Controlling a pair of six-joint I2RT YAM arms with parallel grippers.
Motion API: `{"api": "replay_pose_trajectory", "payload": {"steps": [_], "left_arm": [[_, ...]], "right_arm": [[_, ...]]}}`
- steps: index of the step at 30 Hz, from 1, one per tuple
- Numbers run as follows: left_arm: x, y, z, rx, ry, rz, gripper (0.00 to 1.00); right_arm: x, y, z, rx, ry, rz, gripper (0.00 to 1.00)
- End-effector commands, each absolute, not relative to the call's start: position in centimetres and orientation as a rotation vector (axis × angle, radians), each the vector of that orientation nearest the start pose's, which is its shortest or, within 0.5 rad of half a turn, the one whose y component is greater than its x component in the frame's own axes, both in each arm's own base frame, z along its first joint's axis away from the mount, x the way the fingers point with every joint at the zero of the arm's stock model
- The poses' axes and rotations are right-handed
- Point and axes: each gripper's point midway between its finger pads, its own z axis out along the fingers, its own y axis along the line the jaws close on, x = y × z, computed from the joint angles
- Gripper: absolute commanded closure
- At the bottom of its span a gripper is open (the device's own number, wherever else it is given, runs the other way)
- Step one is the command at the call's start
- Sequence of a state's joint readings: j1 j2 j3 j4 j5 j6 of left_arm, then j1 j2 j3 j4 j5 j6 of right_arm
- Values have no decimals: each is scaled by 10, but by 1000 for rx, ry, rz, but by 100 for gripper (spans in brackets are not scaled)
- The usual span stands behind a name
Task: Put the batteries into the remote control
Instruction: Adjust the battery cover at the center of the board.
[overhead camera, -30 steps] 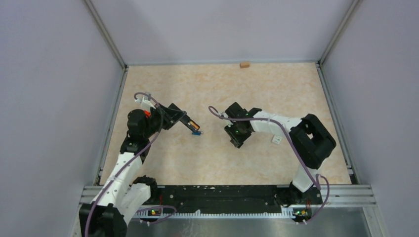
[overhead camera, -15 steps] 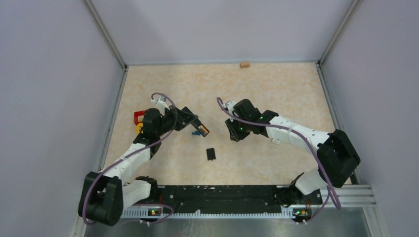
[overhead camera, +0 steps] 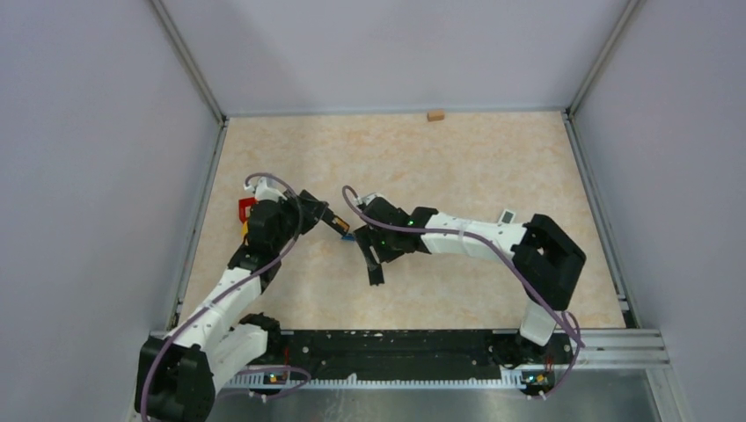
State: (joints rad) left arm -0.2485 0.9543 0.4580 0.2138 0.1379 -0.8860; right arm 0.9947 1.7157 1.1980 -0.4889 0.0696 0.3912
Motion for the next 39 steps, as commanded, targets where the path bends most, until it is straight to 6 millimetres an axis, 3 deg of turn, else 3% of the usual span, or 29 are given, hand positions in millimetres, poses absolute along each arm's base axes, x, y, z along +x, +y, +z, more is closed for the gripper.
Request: {"api": "replay_pose_trajectory", "payload": {"steps": [1, 5, 8, 21, 24, 27, 29, 39], "left_arm": [[312, -107, 173, -605, 1839, -738, 100], [300, -74, 161, -744, 1837, -562, 100], [294, -61, 162, -778, 1813, -504, 100], [291, -58, 163, -773, 1797, -500, 100], [290, -57, 164, -771, 1794, -496, 100], [290, -57, 165, -769, 1793, -496, 100], [290, -58, 165, -765, 1794, -500, 100], [288, -62, 165, -759, 1802, -525, 100]], "right_arm": [[234, 351, 71, -494, 2544, 269, 26], [234, 354, 60, -537, 2563, 199, 24], [232, 356, 54, -587, 2570, 145, 22], [221, 368, 32, -725, 2582, 40, 19], [226, 353, 30, -704, 2575, -84, 25], [228, 333, 31, -700, 2569, -201, 41], [225, 320, 31, -703, 2579, -244, 46], [189, 271, 26, -701, 2692, -198, 47]]}}
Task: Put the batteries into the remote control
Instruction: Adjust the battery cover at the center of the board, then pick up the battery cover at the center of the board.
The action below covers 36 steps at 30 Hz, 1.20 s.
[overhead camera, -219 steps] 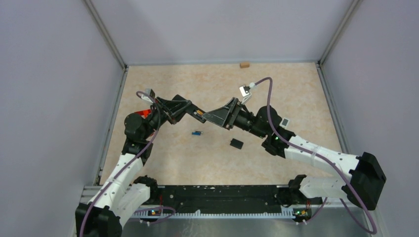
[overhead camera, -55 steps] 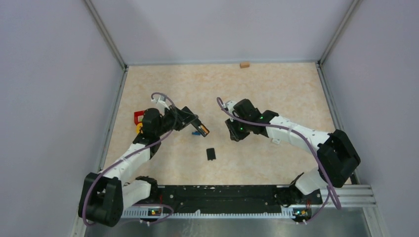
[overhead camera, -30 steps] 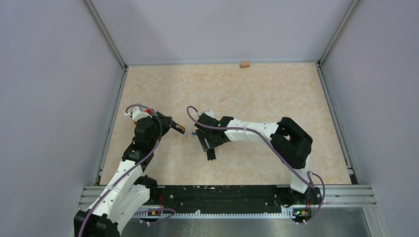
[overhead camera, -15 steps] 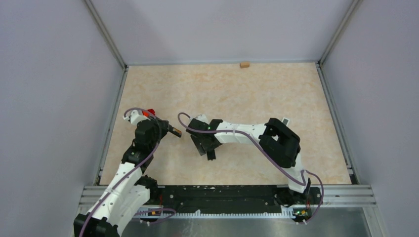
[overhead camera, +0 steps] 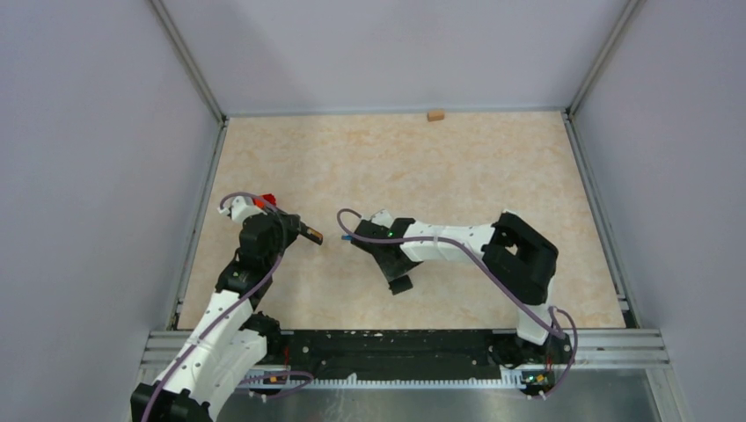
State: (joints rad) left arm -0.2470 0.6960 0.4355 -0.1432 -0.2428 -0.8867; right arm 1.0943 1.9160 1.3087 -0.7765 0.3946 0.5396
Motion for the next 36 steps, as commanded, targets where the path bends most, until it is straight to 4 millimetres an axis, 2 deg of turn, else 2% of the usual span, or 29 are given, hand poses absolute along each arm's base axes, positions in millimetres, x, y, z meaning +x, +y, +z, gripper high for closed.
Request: {"api": "replay_pose_trajectory", "payload": {"steps": [1, 7, 12, 15, 18, 20, 21, 22, 23, 24, 25, 26, 29, 36], "left_arm": [[287, -62, 165, -757, 1804, -527, 100], [286, -62, 165, -755, 1807, -530, 100], [284, -62, 165, -754, 1809, -531, 100], [283, -61, 166, -753, 1806, -529, 100], [282, -60, 169, -753, 1801, -519, 100], [282, -58, 172, -755, 1795, -509, 100], [282, -56, 172, -757, 1794, -503, 100], [282, -55, 174, -756, 1792, -495, 100], [282, -54, 175, -755, 1788, -488, 100], [282, -52, 177, -751, 1782, -478, 100], [281, -50, 180, -743, 1777, -470, 100], [281, -49, 184, -735, 1770, -462, 100], [281, -47, 195, -701, 1762, -459, 100], [282, -48, 197, -689, 1787, -483, 100]], "right_arm": [[187, 268, 26, -697, 2701, -201, 46], [174, 262, 34, -695, 2732, -121, 45], [157, 276, 39, -842, 2722, 110, 49], [159, 281, 54, -866, 2649, 191, 49], [169, 287, 77, -888, 2550, 233, 46], [165, 297, 85, -976, 2497, 319, 41], [157, 303, 85, -1055, 2476, 377, 35], [140, 310, 84, -1192, 2451, 465, 32], [127, 314, 81, -1302, 2422, 494, 23], [122, 313, 74, -1366, 2397, 446, 15], [121, 310, 67, -1418, 2384, 383, 13], [126, 303, 61, -1435, 2383, 283, 13], [133, 294, 47, -1469, 2389, 156, 13], [125, 295, 30, -1580, 2373, 194, 27]]}}
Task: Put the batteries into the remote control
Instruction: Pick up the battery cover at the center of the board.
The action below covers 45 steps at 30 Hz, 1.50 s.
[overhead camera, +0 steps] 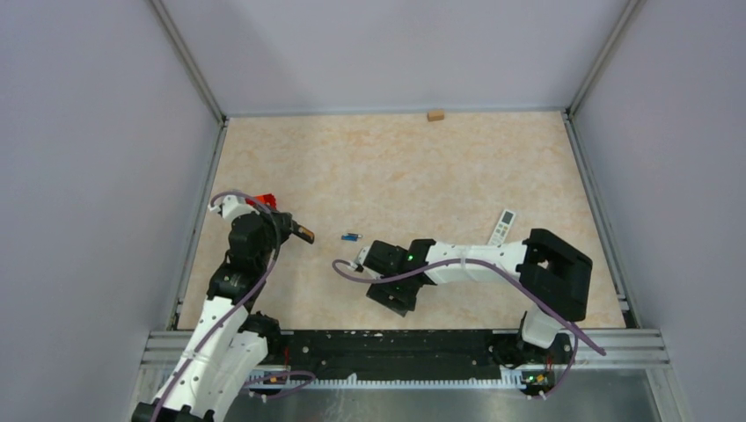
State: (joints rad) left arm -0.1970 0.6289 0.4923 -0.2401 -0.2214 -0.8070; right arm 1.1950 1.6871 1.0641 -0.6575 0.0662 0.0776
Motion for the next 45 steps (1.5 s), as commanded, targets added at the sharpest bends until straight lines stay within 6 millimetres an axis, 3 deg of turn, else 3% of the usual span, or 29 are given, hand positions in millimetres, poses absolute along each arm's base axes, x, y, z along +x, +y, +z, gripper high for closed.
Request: {"api": "replay_pose_trajectory", "payload": {"steps": [1, 6, 14, 18, 23, 26, 30, 35, 41, 45], "left_arm": [[282, -48, 197, -691, 1788, -484, 100], [283, -47, 195, -695, 1793, -491, 100], [284, -47, 194, -693, 1796, -500, 100], [284, -48, 194, -691, 1798, -509, 100], [283, -52, 194, -644, 1809, -519, 100], [285, -67, 196, -562, 1819, -587, 100], [286, -102, 189, -445, 1833, -791, 100], [288, -129, 178, -383, 1849, -948, 100], [289, -152, 161, -333, 1899, -1027, 100], [285, -170, 156, -258, 1920, -1088, 100]], "right_arm": [[125, 294, 27, -1590, 2373, 188, 29], [120, 290, 16, -1672, 2377, 182, 39], [117, 278, 3, -1711, 2416, 118, 40], [117, 279, 2, -1687, 2443, 111, 54], [118, 285, 5, -1594, 2479, 144, 61], [125, 289, 12, -1507, 2489, 178, 61], [136, 298, 29, -1386, 2478, 259, 59], [153, 296, 48, -1241, 2465, 289, 58], [171, 289, 57, -1105, 2456, 275, 57], [173, 302, 69, -1063, 2420, 364, 56]]}}
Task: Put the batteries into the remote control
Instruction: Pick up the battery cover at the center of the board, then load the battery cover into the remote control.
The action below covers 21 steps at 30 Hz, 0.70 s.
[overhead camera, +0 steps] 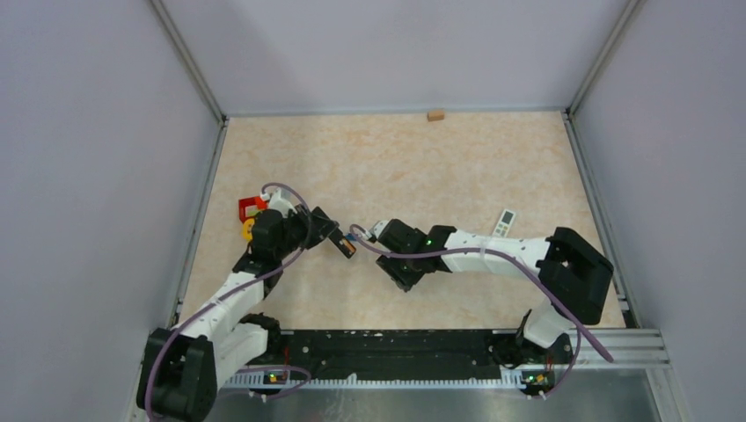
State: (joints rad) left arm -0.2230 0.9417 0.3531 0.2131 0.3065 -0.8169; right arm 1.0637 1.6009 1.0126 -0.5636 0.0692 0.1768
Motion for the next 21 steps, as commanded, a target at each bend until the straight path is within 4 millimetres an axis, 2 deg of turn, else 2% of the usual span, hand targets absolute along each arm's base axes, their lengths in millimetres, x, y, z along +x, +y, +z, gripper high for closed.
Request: {"api": "replay_pose_trajectory", "payload": {"steps": [1, 4, 13, 17, 21], "left_arm": [[283, -174, 157, -238, 1919, -1101, 100], [278, -180, 154, -208, 1921, -1111, 100], [263, -187, 139, -172, 1925, -1151, 100], [260, -188, 143, -152, 1895, -1170, 100], [258, -189, 147, -144, 1882, -1179, 100]], "right_arm": [[173, 307, 73, -1052, 2408, 395, 56], [175, 320, 84, -1008, 2371, 478, 56], [191, 348, 106, -890, 2288, 576, 56], [192, 366, 119, -881, 2248, 647, 56], [196, 380, 123, -876, 2236, 661, 56]]}}
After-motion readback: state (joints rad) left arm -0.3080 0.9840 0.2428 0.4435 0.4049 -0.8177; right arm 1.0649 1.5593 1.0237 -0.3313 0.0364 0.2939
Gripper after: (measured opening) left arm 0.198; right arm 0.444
